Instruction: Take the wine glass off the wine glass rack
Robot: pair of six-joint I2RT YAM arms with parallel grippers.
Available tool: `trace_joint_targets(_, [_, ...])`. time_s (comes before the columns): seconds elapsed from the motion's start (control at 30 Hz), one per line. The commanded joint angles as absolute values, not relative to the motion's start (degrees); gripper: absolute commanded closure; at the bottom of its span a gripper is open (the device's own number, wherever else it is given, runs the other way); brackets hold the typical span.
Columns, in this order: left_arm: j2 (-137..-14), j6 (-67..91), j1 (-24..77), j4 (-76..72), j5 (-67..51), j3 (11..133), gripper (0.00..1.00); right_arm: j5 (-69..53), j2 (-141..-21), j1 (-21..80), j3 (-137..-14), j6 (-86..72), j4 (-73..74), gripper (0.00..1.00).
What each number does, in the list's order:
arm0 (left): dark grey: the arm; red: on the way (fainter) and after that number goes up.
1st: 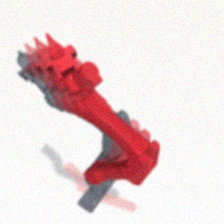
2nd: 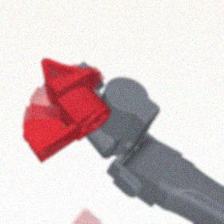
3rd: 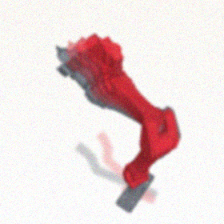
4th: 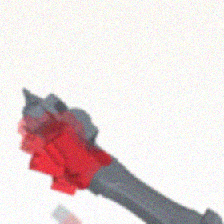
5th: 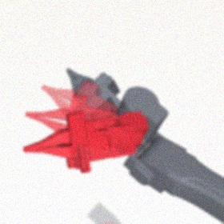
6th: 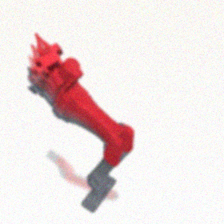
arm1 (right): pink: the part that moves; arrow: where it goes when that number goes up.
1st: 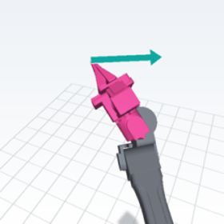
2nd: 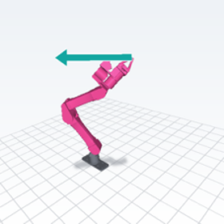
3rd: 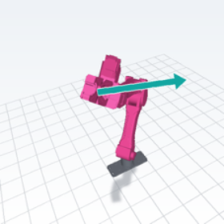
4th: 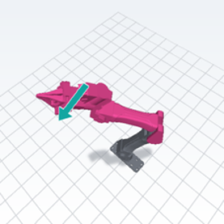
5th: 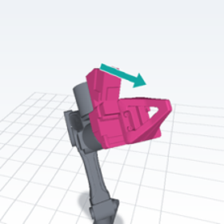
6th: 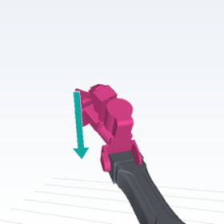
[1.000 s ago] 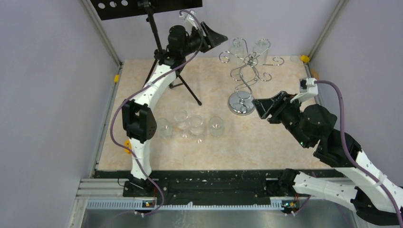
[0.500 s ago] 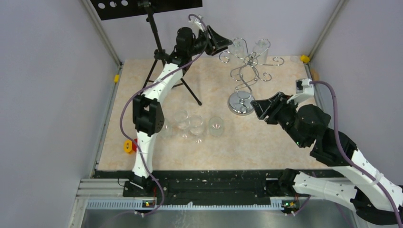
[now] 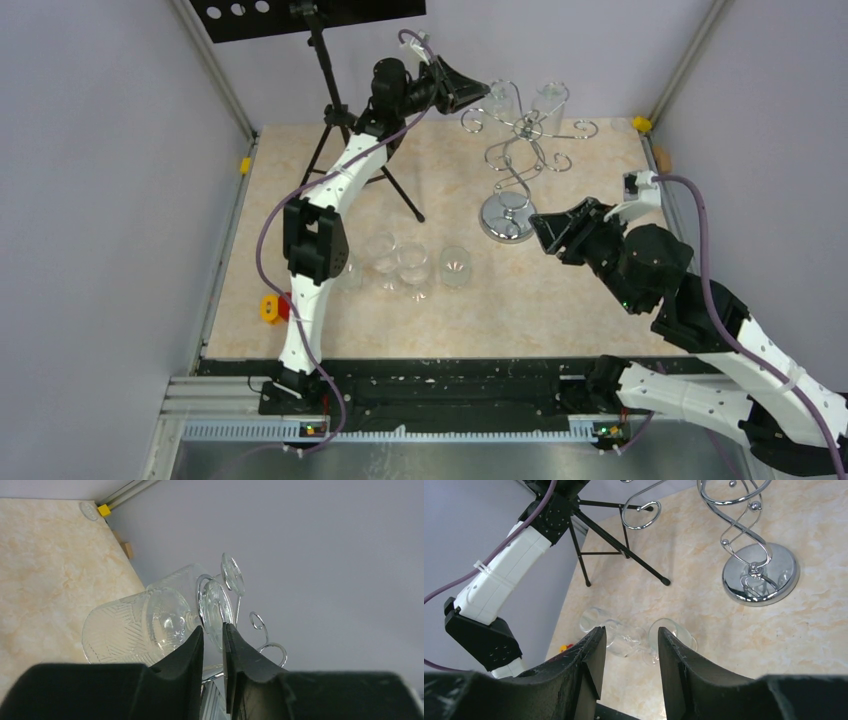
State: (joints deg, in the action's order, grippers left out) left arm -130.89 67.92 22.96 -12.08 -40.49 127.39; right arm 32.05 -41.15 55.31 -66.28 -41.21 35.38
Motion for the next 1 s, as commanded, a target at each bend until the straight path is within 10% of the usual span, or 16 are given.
trace_joint_targets(0.0, [-129.6,69.9,23.0,-16.1,-41.5,129.2,0.77,33.1,-40.7,55.0,-65.9,-41.8,33.8,0.56])
trace_joint_targets(0.67, [-127.8,75.4,23.9,-18.5,-37.0,125.1,0.74,34.7,-40.0,54.9,-64.6,-42.5,33.7,0.58])
trace_joint_targets(0.97, [-127.5,78.4,24.3,-22.2,-39.6,124.2,0.95,35.4,-39.1,54.9,-64.6,-42.7,34.6,0.58])
